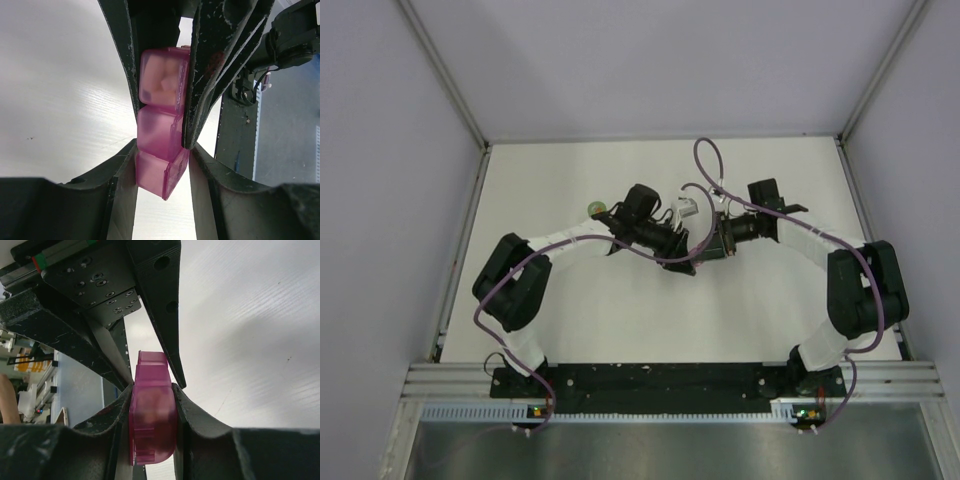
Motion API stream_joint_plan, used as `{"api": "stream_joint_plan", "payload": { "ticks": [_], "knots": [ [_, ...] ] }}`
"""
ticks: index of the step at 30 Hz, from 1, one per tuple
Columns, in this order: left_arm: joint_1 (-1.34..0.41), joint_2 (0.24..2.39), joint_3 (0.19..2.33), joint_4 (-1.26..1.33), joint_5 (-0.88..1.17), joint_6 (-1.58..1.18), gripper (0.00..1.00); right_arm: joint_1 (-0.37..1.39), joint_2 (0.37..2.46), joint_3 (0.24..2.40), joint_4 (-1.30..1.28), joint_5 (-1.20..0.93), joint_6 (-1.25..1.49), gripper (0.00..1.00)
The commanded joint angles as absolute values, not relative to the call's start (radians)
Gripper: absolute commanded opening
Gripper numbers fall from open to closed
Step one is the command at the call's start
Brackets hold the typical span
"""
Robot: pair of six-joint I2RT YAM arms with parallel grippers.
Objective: Sort the pills into containers
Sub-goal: Place the pill container at the center of the board.
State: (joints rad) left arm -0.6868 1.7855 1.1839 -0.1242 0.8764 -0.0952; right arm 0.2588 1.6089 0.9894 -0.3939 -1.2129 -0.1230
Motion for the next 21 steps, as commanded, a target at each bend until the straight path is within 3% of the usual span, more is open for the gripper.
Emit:
{"api": "stream_joint_plan", "payload": {
  "ticks": [1,7,10,14,21],
  "knots": [
    [-0.695,1.796,1.195,-0.074,0.91,-0.11,0.0,0.258,1.56,1.017,-0.371,-1.232,-0.141,0.0],
    [-0.695,1.798,1.198,-0.075,0.925,-0.113,0.0,0.258,1.555,1.012,-0.373,-1.21,-0.147,0.02],
    [-0.695,1.796,1.198,-0.077,0.936,-0.114,0.0,0.256,1.559,1.011,-0.373,-1.201,-0.147,0.22],
    [-0.695,1.796,1.197,-0.087,0.942,-0.106,0.0,0.258,1.56,1.011,-0.371,-1.198,-0.146,0.34],
    [-0.693,1.795,1.19,-0.12,0.936,-0.071,0.0,0.256,1.565,1.015,-0.374,-1.198,-0.133,0.42]
  ]
}}
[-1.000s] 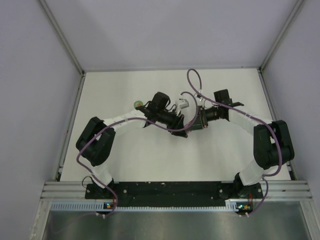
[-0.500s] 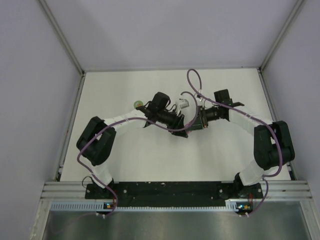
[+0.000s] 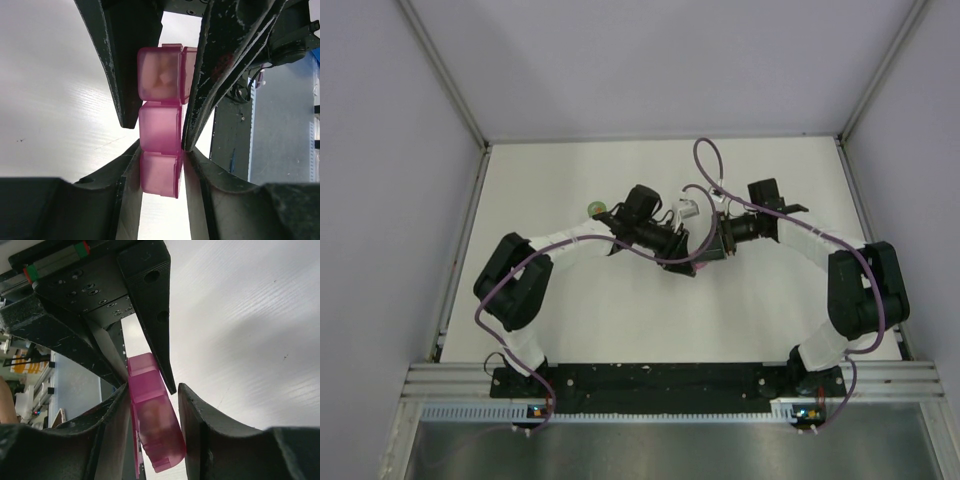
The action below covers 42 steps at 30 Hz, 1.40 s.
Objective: Sort the pills into containers
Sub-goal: Place the pill container at the center of the board.
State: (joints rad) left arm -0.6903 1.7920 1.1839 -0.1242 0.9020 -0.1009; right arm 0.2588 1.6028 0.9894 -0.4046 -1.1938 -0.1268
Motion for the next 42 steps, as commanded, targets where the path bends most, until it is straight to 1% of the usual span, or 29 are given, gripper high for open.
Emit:
{"api": "stream_joint_plan", "payload": {
  "ticks": [1,10,21,35,38,40,42],
  "knots": [
    [-0.692,1.795,1.187,-0.121,0.936,-0.071,0.0,0.258,1.563,1.015,-0.374,-1.195,-0.133,0.43],
    [-0.678,1.793,1.173,-0.13,0.945,-0.071,0.0,0.252,1.572,1.014,-0.377,-1.184,-0.138,0.44],
    [-0.653,1.79,1.138,-0.094,1.012,-0.135,0.0,0.227,1.627,1.028,-0.41,-1.172,-0.153,0.45],
    [-0.615,1.815,1.109,-0.034,1.069,-0.212,0.0,0.219,1.678,1.049,-0.488,-1.227,-0.233,0.44],
    [-0.611,1.821,1.104,-0.02,1.08,-0.228,0.0,0.219,1.68,1.051,-0.5,-1.233,-0.245,0.37],
    [-0.609,1.825,1.104,-0.014,1.085,-0.241,0.0,0.219,1.677,1.054,-0.503,-1.233,-0.25,0.26],
    [-0.607,1.828,1.104,-0.009,1.086,-0.247,0.0,0.218,1.672,1.052,-0.503,-1.233,-0.252,0.12]
  ]
}}
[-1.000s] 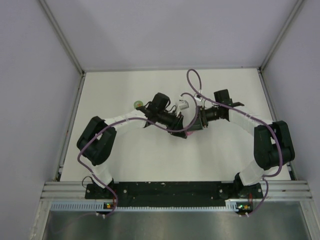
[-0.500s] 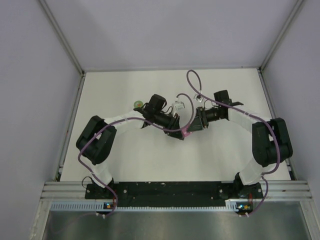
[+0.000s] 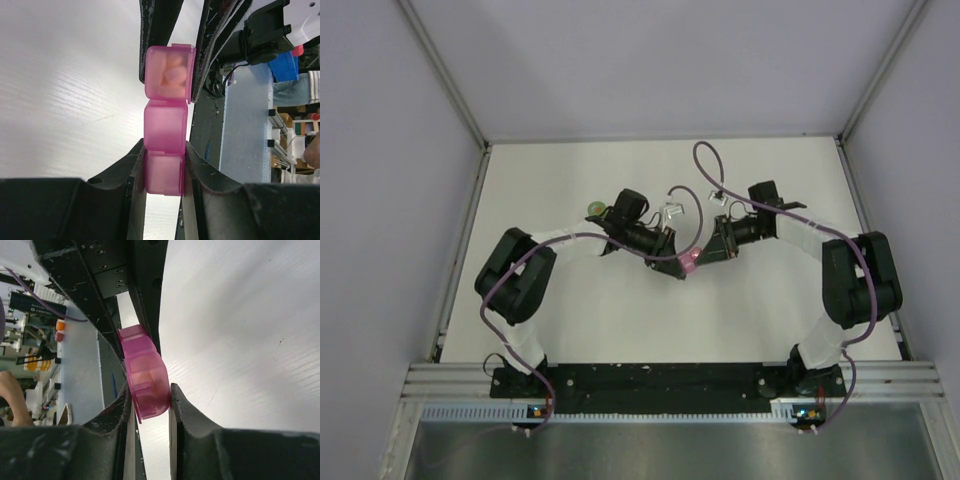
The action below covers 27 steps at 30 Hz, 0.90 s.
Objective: Sort the pills into containers
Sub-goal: Place the pill container at the center of the board.
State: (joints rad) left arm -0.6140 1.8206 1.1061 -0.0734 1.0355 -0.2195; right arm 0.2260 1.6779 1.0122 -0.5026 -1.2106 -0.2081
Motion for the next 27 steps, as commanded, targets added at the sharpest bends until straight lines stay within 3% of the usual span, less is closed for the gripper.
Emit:
{"api": "stream_joint_plan", "payload": {
  "ticks": [1,3,5,10,15,20,27],
  "knots": [
    [-0.607,1.832,1.104,-0.009,1.088,-0.248,0.0,0.219,1.671,1.052,-0.503,-1.232,-0.25,0.07],
    [-0.607,1.833,1.103,-0.009,1.088,-0.25,0.0,0.218,1.669,1.051,-0.502,-1.226,-0.252,0.0],
    [-0.609,1.833,1.103,-0.008,1.081,-0.249,0.0,0.219,1.67,1.051,-0.502,-1.21,-0.247,0.0],
    [-0.607,1.819,1.106,-0.026,1.051,-0.227,0.39,0.219,1.687,1.051,-0.492,-1.172,-0.233,0.0],
    [-0.609,1.806,1.108,-0.035,1.035,-0.213,0.57,0.218,1.7,1.049,-0.476,-1.151,-0.212,0.0],
    [-0.606,1.804,1.114,-0.057,1.028,-0.19,0.67,0.219,1.726,1.054,-0.476,-1.144,-0.201,0.0],
    [-0.568,1.758,1.106,-0.097,0.974,-0.124,0.73,0.219,1.787,1.081,-0.529,-1.121,-0.224,0.0]
  ]
}}
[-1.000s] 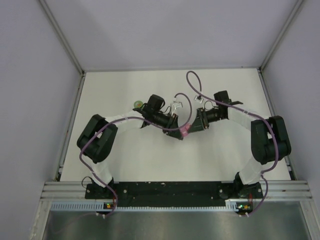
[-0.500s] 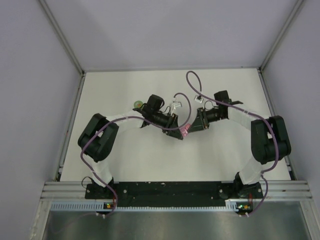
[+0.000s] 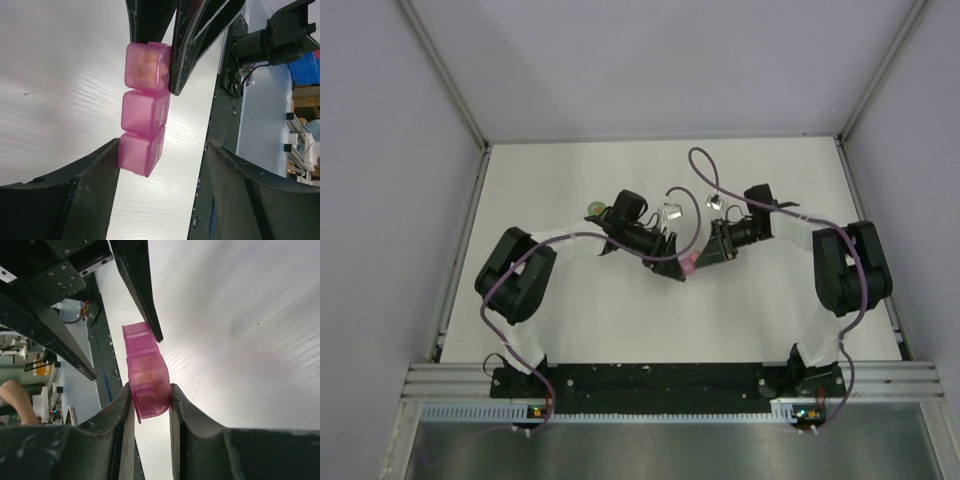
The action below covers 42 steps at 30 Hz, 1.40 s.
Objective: Sort the pills into containers
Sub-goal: Place the pill container at the center of the board.
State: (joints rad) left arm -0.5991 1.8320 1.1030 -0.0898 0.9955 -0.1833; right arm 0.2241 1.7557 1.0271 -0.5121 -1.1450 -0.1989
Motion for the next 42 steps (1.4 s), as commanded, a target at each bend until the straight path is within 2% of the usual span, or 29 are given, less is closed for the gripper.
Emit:
{"api": "stream_joint_plan", "payload": {
  "ticks": [1,10,20,22,28,30,32,36,42],
  "knots": [
    [-0.555,1.746,1.103,-0.1,0.966,-0.118,0.73,0.221,1.801,1.089,-0.54,-1.117,-0.227,0.0],
    [-0.514,1.64,1.106,-0.173,0.902,0.015,0.73,0.276,1.957,1.198,-0.667,-1.043,-0.307,0.0],
    [-0.505,1.608,1.1,-0.173,0.917,0.012,0.73,0.318,2.089,1.331,-0.739,-1.006,-0.331,0.0],
    [-0.503,1.603,1.1,-0.167,0.922,0.006,0.73,0.321,2.112,1.354,-0.752,-0.999,-0.334,0.02],
    [-0.5,1.589,1.101,-0.161,0.942,0.002,0.73,0.328,2.169,1.394,-0.77,-0.996,-0.336,0.2],
    [-0.5,1.585,1.104,-0.158,0.949,0.003,0.73,0.328,2.183,1.4,-0.769,-0.999,-0.334,0.3],
    [-0.5,1.582,1.103,-0.156,0.956,-0.031,0.73,0.328,2.19,1.407,-0.77,-0.999,-0.334,0.34],
    [-0.5,1.577,1.104,-0.153,0.963,-0.035,0.73,0.328,2.203,1.41,-0.77,-1.003,-0.336,0.4],
    [-0.499,1.58,1.104,-0.152,0.974,-0.041,0.73,0.328,2.209,1.408,-0.769,-1.0,-0.345,0.43]
  ]
}}
